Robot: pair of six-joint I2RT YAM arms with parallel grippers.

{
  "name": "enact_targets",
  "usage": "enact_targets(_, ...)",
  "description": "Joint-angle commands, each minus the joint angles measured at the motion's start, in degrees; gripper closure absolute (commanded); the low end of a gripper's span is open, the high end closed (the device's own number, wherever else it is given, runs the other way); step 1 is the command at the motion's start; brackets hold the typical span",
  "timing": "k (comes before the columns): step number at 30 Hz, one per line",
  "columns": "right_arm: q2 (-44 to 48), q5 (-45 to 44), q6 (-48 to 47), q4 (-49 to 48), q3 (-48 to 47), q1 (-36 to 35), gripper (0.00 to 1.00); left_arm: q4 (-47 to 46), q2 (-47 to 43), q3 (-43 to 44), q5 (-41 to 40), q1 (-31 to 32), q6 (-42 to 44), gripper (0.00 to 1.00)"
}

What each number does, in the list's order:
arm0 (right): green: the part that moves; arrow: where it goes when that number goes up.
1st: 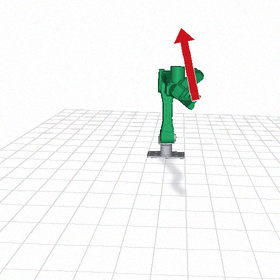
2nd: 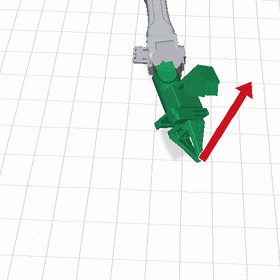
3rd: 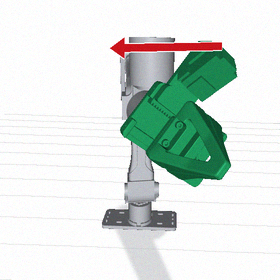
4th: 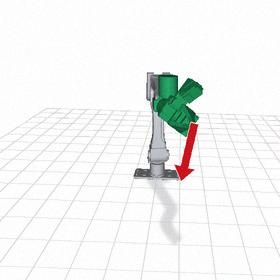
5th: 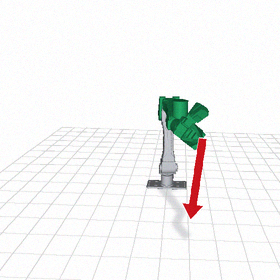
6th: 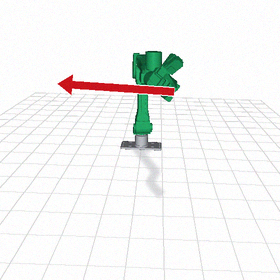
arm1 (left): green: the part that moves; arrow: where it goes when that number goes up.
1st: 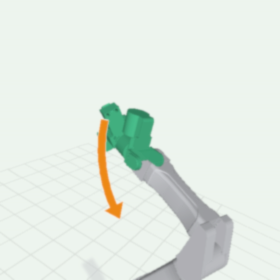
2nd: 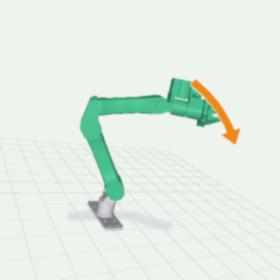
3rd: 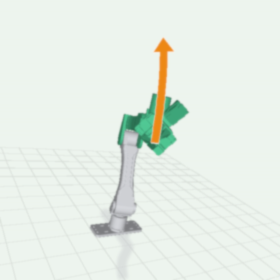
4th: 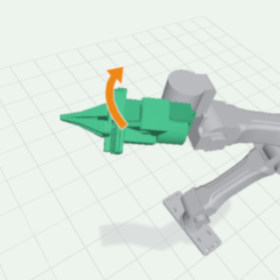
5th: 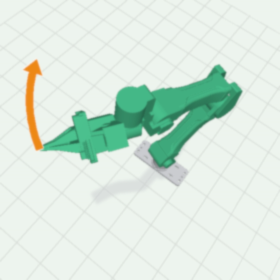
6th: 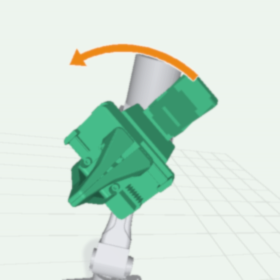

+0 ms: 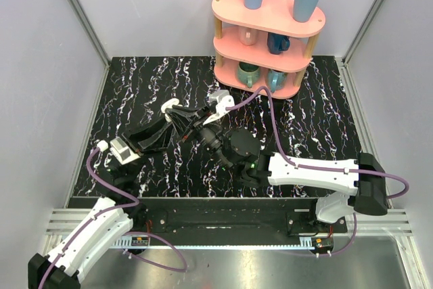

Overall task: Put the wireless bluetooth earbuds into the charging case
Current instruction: Insert the left earbud into the left side groove of the charging case.

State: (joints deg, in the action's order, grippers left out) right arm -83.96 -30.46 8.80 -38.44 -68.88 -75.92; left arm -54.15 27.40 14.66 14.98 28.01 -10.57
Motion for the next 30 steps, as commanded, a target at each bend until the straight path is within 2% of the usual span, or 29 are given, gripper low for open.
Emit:
enact_targets(1,0.03,-1.27,-3.61,-4.46,-0.11,-0.81,0.85,-4.47,-0.94,1.34,-2.06,-0.15,-1.03,1.00)
enact_targets(30,-1.64,-1.27,-3.96,-5.24,-0.47,-0.98,0.84,-5.53,-1.03,1.34,-1.45,-0.15,-2.18,1.00)
